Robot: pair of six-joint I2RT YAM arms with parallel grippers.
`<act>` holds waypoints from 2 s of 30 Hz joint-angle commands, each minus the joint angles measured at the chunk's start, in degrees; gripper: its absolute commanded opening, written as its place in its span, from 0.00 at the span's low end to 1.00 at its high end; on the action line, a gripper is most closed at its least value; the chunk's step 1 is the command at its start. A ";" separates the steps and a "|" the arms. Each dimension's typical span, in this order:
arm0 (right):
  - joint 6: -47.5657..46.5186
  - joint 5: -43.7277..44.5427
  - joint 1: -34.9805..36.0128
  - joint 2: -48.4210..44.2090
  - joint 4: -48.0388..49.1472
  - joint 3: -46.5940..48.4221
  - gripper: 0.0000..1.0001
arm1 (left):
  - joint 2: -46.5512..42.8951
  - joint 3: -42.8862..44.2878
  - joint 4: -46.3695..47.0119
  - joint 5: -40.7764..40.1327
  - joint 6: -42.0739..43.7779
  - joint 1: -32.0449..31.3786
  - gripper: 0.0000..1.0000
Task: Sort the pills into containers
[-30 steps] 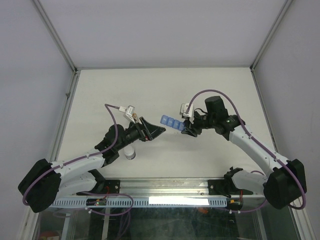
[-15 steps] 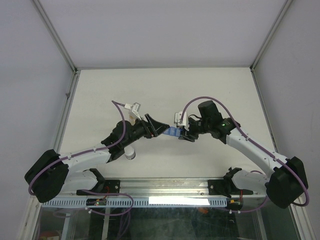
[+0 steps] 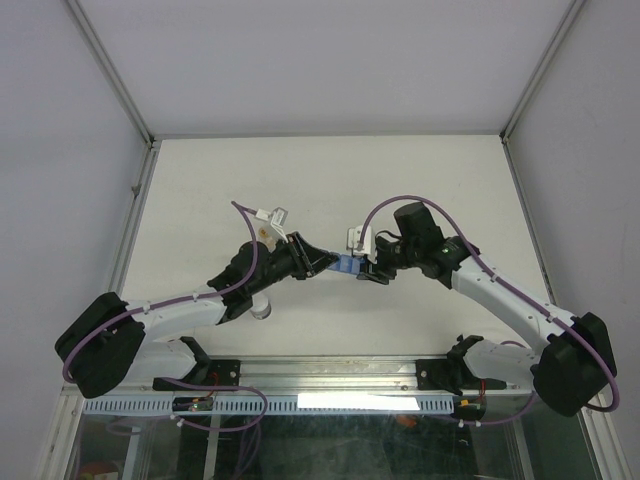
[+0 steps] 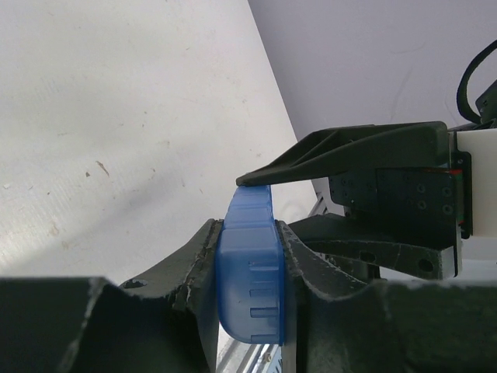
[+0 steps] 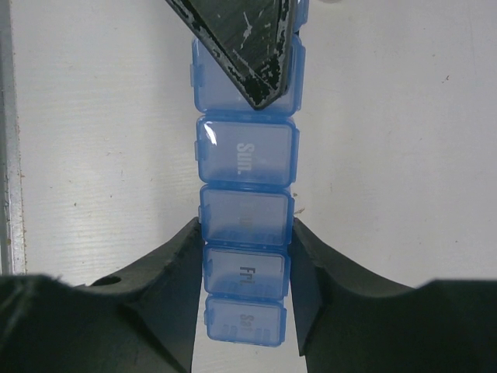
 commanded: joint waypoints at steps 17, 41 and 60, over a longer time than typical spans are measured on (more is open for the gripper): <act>-17.74 -21.57 -11.18 -10.39 -5.71 -4.62 0.93 | -15.61 -9.87 5.04 -3.44 -4.57 -0.61 0.00; -3.81 -21.09 -7.18 -9.34 5.05 -5.09 0.75 | -11.96 -8.79 8.04 -3.84 -7.68 -0.60 0.00; 1.90 -34.31 -13.50 13.37 -22.45 13.58 0.89 | -14.90 -8.34 12.95 9.57 22.50 -0.48 0.00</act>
